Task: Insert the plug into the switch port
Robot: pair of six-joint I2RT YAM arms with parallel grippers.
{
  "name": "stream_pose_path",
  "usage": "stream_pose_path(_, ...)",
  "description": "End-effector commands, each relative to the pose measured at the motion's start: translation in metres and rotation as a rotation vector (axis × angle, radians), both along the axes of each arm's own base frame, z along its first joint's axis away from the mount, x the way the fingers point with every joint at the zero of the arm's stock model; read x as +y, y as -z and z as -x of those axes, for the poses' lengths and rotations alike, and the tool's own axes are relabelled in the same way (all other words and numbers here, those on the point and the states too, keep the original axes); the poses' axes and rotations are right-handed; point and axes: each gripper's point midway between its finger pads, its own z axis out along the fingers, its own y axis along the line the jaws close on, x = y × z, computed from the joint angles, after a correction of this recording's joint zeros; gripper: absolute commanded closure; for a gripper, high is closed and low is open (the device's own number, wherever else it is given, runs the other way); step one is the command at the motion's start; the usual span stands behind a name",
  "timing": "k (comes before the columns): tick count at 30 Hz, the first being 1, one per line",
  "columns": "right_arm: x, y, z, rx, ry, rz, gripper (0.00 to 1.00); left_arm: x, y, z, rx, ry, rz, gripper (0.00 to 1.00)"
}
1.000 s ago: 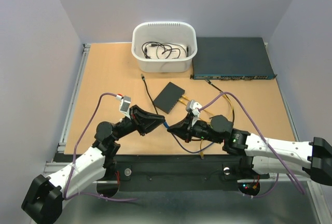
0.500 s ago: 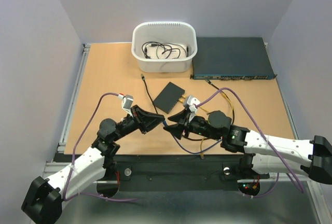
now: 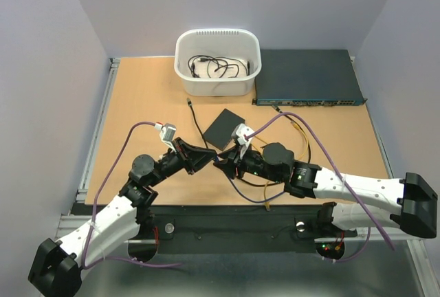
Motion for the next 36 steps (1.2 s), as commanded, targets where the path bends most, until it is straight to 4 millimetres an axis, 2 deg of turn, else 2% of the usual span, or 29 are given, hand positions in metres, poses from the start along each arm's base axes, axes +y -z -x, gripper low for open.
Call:
stream_pose_path(1, -0.001, -0.022, -0.007, -0.039, 0.042, -0.056, 0.59, 0.002, -0.035, 0.002, -0.095, -0.008, 0.05, 1.0)
stream_pose_path(12, 0.0, -0.011, -0.012, -0.024, 0.066, -0.046, 0.72, 0.004, -0.042, 0.007, -0.117, 0.0, 0.062, 1.0)
stream_pose_path(18, 0.001, -0.007, -0.013, -0.018, 0.073, -0.046, 0.72, 0.006, -0.047, 0.012, -0.138, 0.01, 0.073, 1.0)
stream_pose_path(26, 0.003, -0.006, -0.009, -0.008, 0.052, -0.054, 0.65, 0.006, -0.046, 0.012, -0.14, 0.011, 0.07, 1.0)
stream_pose_path(32, 0.004, -0.002, -0.011, -0.001, 0.059, -0.048, 0.65, 0.006, -0.047, 0.013, -0.143, 0.014, 0.073, 1.0)
stream_pose_path(36, 0.004, -0.001, -0.012, 0.003, 0.07, -0.047, 0.69, 0.006, -0.048, 0.013, -0.149, 0.016, 0.074, 1.0)
